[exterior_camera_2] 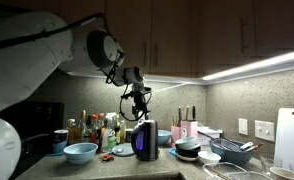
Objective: Turn off the black electric kettle then open the lid
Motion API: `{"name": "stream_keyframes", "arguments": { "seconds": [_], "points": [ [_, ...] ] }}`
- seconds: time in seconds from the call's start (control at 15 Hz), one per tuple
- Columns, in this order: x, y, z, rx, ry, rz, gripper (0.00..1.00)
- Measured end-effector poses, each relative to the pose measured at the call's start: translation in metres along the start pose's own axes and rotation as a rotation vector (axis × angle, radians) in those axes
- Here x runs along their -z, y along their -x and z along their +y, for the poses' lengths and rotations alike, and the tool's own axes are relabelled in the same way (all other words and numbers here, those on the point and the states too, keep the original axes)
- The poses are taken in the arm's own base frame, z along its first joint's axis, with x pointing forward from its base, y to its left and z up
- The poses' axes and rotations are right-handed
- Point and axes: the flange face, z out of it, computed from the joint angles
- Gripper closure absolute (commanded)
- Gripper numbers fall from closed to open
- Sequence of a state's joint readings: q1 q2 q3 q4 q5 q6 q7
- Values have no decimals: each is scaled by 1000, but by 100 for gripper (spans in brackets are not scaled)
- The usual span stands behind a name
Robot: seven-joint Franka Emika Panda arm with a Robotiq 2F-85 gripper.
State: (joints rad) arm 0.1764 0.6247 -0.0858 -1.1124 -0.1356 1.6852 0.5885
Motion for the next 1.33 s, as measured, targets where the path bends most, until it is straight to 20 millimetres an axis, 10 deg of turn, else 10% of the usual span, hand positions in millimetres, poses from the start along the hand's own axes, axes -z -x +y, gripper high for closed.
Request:
{"name": "stream_keyframes", "arguments": {
  "seconds": [1.33],
  "points": [
    [-33, -14, -6, -12, 14, -21, 0]
  ]
}}
